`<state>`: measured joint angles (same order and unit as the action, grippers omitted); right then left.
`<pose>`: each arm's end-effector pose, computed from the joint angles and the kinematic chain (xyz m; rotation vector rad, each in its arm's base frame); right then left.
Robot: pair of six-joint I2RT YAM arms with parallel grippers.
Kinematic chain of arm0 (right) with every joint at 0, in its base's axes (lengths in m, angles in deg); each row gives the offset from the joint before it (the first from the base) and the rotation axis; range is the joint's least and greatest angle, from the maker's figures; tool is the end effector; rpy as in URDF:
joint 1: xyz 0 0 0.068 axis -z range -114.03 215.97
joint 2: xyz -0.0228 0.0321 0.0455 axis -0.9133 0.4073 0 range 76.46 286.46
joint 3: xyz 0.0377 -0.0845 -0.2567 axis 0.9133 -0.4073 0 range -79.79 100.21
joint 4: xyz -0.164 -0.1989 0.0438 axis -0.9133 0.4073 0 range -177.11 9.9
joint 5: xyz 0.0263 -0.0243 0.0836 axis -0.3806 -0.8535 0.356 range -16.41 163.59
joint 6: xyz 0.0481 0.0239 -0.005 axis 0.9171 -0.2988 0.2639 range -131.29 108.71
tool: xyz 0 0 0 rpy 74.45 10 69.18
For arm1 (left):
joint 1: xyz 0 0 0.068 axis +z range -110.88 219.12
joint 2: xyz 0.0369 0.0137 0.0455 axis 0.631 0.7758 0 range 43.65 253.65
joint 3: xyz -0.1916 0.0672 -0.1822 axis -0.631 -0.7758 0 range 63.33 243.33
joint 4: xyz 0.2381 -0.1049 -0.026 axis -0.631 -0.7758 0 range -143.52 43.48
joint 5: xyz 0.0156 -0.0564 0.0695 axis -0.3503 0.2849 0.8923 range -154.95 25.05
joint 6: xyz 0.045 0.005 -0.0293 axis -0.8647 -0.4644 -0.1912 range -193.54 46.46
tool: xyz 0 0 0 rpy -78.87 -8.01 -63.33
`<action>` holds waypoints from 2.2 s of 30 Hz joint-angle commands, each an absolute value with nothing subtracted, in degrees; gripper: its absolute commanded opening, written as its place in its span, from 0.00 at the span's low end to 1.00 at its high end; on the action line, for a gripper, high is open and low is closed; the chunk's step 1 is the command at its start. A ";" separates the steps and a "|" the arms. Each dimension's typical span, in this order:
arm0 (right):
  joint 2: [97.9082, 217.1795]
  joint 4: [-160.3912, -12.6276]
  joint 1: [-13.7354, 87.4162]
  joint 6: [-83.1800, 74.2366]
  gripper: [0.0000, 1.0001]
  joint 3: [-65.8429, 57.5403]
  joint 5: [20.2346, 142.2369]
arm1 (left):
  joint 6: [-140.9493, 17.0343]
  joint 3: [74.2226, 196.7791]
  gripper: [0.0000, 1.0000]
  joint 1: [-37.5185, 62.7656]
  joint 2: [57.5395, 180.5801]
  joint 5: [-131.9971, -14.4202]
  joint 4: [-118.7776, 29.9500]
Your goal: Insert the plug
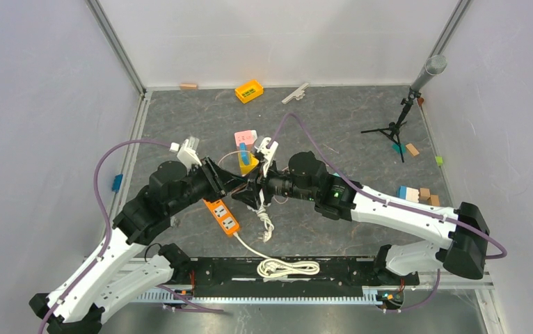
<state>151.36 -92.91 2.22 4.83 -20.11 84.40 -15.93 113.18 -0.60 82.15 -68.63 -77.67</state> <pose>0.1317 0.2819 0.3441 -0.8968 1.6586 1.1593 0.1100 -0.0943 0.3478 -0.2806 2.0899 -1.1572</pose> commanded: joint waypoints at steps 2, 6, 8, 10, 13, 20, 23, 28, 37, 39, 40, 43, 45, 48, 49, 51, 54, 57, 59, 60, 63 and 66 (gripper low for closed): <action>153.37 -95.82 1.96 5.83 0.42 -16.47 86.64 | -13.62 112.82 0.02 -0.52 82.35 -70.81 -74.92; 153.97 -95.28 1.99 5.65 0.11 -16.14 86.18 | -13.54 112.25 0.02 -0.52 82.09 -71.49 -74.76; 153.84 -94.32 1.98 5.04 0.00 -16.02 85.64 | -13.28 111.99 0.06 -0.52 81.98 -71.66 -74.65; 153.47 -93.35 1.98 4.47 0.00 -16.22 85.03 | -13.48 111.86 0.21 -0.52 82.02 -72.09 -74.44; 152.80 -91.79 1.98 3.26 0.00 -16.47 83.75 | -15.05 112.14 0.54 -0.52 82.71 -73.55 -74.48; 150.27 -87.24 3.10 -1.44 0.00 -16.16 82.92 | -24.39 117.73 0.91 3.04 88.81 -85.56 -83.46; 149.80 -83.14 3.98 -4.23 0.00 -14.77 84.21 | -27.26 118.65 0.90 7.13 90.77 -93.35 -85.08; 149.15 -79.09 5.36 -7.06 0.00 -13.09 86.58 | -28.76 118.71 0.80 10.42 92.43 -102.65 -84.16; 149.13 -77.54 5.94 -7.10 0.00 -13.07 88.93 | -25.94 116.85 0.53 10.48 93.33 -106.52 -79.04; 149.25 -77.94 6.03 -6.53 0.00 -13.17 88.90 | -25.07 116.21 0.40 10.50 93.16 -106.69 -78.04; 149.24 -78.11 6.07 -6.27 0.00 -13.30 88.63 | -24.95 116.07 0.32 10.51 92.96 -106.67 -77.90; 149.29 -78.38 6.20 -4.99 0.01 -13.64 86.89 | -24.65 115.70 0.08 10.47 92.63 -106.24 -77.94; 149.01 -78.74 6.50 -3.90 0.33 -14.21 84.99 | -24.58 115.45 0.02 10.48 91.98 -104.91 -78.45; 148.58 -79.09 7.54 -1.91 0.75 -15.47 83.20 | -24.90 114.69 0.02 10.48 90.61 -101.04 -79.62; 148.35 -78.94 8.04 -1.07 0.86 -15.97 82.83 | -25.17 114.43 0.02 10.49 90.07 -99.01 -80.50; 147.87 -79.01 8.90 0.53 0.98 -17.31 82.54 | -25.75 113.76 0.02 10.48 88.97 -95.05 -82.73; 146.88 -79.06 10.17 3.08 0.98 -19.53 82.29 | -25.94 112.57 0.02 10.47 87.87 -87.82 -87.36; 145.55 -79.28 11.00 5.38 0.98 -22.50 81.84 | -25.37 111.30 0.02 10.56 87.96 -80.82 -93.15; 144.52 -80.00 11.36 6.94 0.98 -24.64 81.74 | -24.71 110.69 0.02 10.51 88.45 -75.33 -97.28; 144.03 -80.35 11.56 7.54 0.98 -25.68 81.75 | -24.44 110.29 0.02 10.53 88.68 -72.10 -98.68; 143.45 -80.90 11.74 8.60 0.98 -27.34 82.41 | -22.75 109.39 0.02 10.53 89.18 -61.97 -101.89; 143.54 -81.17 11.78 9.22 0.98 -28.17 82.77 | -21.51 108.65 0.02 10.55 89.39 -55.89 -102.17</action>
